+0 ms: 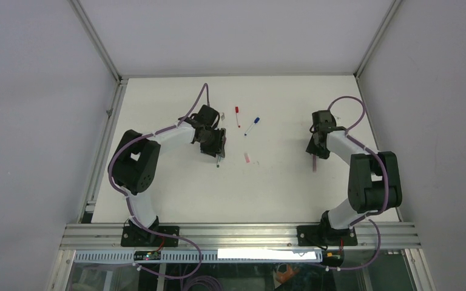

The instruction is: Insert the pens into the pen caps

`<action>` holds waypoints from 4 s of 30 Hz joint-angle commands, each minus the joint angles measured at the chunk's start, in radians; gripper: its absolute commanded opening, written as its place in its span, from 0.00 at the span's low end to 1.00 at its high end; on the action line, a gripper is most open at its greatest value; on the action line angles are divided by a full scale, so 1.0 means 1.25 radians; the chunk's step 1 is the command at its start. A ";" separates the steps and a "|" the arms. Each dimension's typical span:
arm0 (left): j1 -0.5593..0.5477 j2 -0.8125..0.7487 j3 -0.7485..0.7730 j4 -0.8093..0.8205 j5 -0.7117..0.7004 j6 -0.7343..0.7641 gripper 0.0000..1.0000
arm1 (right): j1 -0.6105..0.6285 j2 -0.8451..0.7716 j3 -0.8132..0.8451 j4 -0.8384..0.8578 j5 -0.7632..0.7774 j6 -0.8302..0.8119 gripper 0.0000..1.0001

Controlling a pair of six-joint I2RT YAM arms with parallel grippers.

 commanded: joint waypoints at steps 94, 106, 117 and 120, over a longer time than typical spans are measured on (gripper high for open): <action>-0.108 -0.406 -0.324 0.349 -0.053 0.114 0.00 | 0.453 -0.298 -0.035 0.158 -0.134 0.047 0.57; -0.109 -0.650 -0.439 0.251 -0.108 0.076 0.00 | 0.477 -0.002 0.124 0.158 -0.172 -0.083 0.50; -0.109 -0.729 -0.500 0.257 -0.081 0.046 0.00 | 0.520 0.162 0.245 0.135 -0.159 -0.103 0.34; -0.109 -0.751 -0.510 0.258 -0.083 0.042 0.00 | 0.529 0.191 0.260 0.116 -0.140 -0.096 0.30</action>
